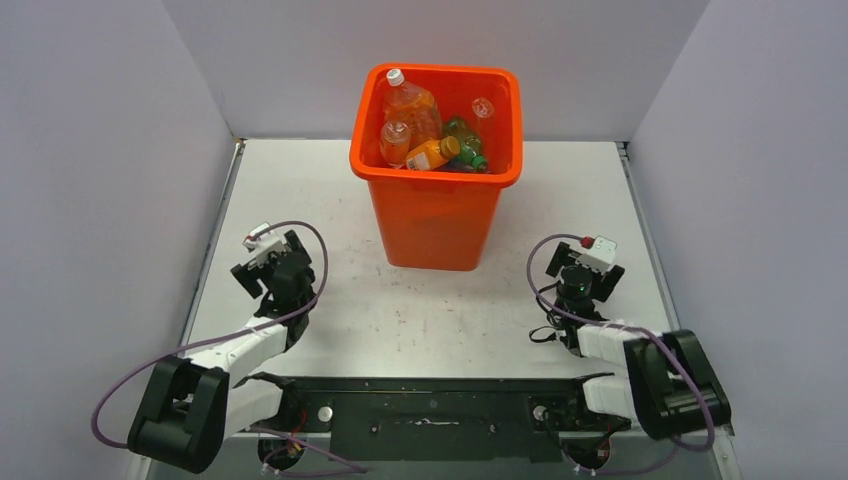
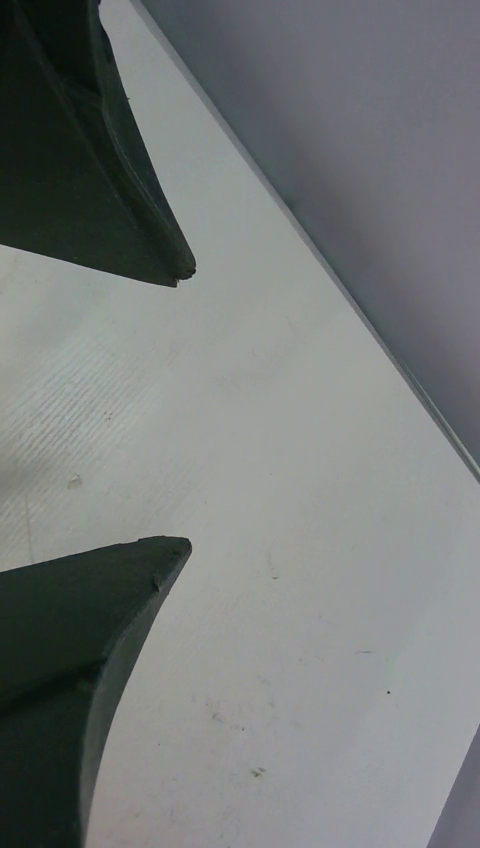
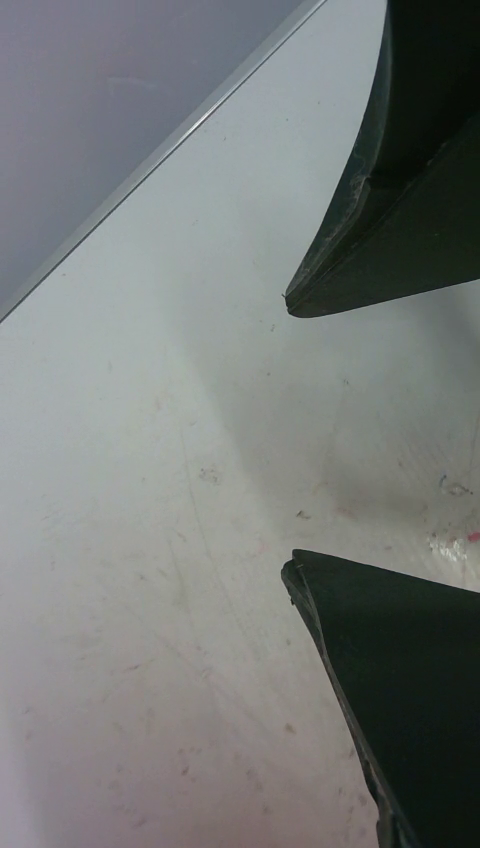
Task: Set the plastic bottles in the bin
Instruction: Reset both arms
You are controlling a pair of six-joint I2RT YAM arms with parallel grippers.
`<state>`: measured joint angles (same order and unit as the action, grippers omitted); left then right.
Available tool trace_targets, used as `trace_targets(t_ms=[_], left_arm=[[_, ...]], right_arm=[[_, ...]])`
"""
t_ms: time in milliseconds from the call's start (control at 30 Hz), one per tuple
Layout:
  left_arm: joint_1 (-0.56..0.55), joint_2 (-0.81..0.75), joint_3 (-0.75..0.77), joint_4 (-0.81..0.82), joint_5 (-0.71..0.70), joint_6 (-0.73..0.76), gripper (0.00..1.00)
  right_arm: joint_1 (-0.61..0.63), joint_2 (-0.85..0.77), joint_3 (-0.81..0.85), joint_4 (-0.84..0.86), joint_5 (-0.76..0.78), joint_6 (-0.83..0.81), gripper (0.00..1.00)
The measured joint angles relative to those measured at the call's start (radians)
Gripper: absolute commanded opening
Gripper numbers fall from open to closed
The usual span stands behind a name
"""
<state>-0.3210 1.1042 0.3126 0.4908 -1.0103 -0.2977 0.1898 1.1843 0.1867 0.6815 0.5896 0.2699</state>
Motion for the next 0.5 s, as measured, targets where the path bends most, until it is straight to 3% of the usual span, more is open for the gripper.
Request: trace_targets(t_ms=[233, 500], left_arm=[[0.083, 0.189, -0.001, 0.150, 0.147, 0.026, 0.96], [0.156, 0.319, -0.024, 0.393, 0.532, 0.198, 0.96]], right_arm=[[-0.018, 0.270, -0.089, 0.443, -0.003, -0.132, 0.90], [-0.042, 0.382, -0.121, 0.723, -0.131, -0.201, 0.90]])
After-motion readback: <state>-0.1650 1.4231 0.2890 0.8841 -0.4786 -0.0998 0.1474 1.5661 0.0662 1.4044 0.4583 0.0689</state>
